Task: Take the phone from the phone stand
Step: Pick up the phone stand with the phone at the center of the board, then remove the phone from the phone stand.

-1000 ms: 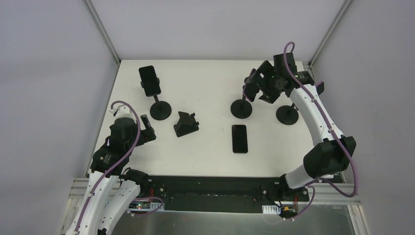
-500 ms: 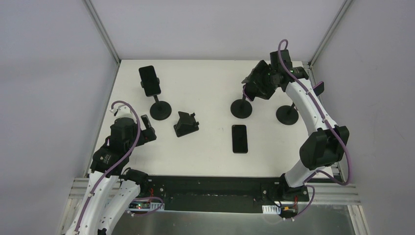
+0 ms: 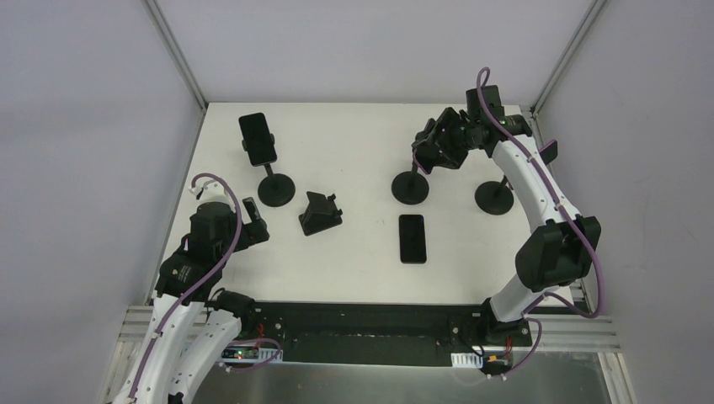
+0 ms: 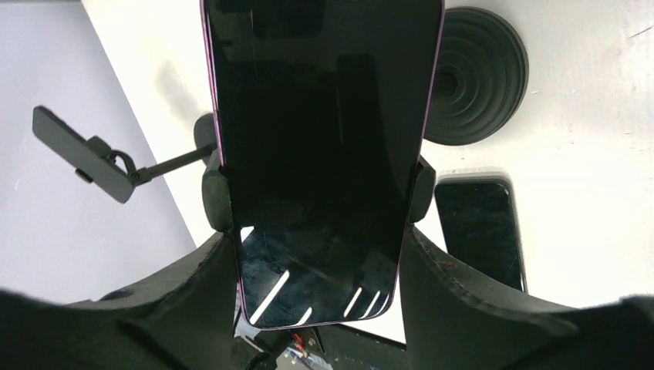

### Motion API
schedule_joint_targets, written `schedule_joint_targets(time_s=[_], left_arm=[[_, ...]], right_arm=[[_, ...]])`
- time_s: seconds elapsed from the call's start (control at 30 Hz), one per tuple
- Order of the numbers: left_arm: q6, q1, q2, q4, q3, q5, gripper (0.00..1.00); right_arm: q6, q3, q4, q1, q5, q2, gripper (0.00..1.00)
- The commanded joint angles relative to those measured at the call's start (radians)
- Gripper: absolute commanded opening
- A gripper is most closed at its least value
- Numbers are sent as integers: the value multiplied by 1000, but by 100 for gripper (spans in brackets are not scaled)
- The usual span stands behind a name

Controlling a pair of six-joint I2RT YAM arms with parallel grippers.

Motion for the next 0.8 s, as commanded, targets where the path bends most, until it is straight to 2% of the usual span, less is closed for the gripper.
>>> schedule_joint_targets(time_s=[0.0,0.2,0.33,0.5,0.77], left_arm=[[7,-2,-13,24,-10,-5,92],[5,-2,-23,25,-12,-14,92],[5,-2,-20,25,-12,-14,92],[6,-2,-27,25,-11,-7,92],[21,-2,-77,87,-25,123,92]], right_arm=[[-30,69,78,-4,-169,-95,0],[-36,69,128,-2,-299,-163,0],[29,56,212,-3,-527,-199,0],[128,-2,360,-2,-728,-252,0],[135,-131,507,16,-904,-365,0]])
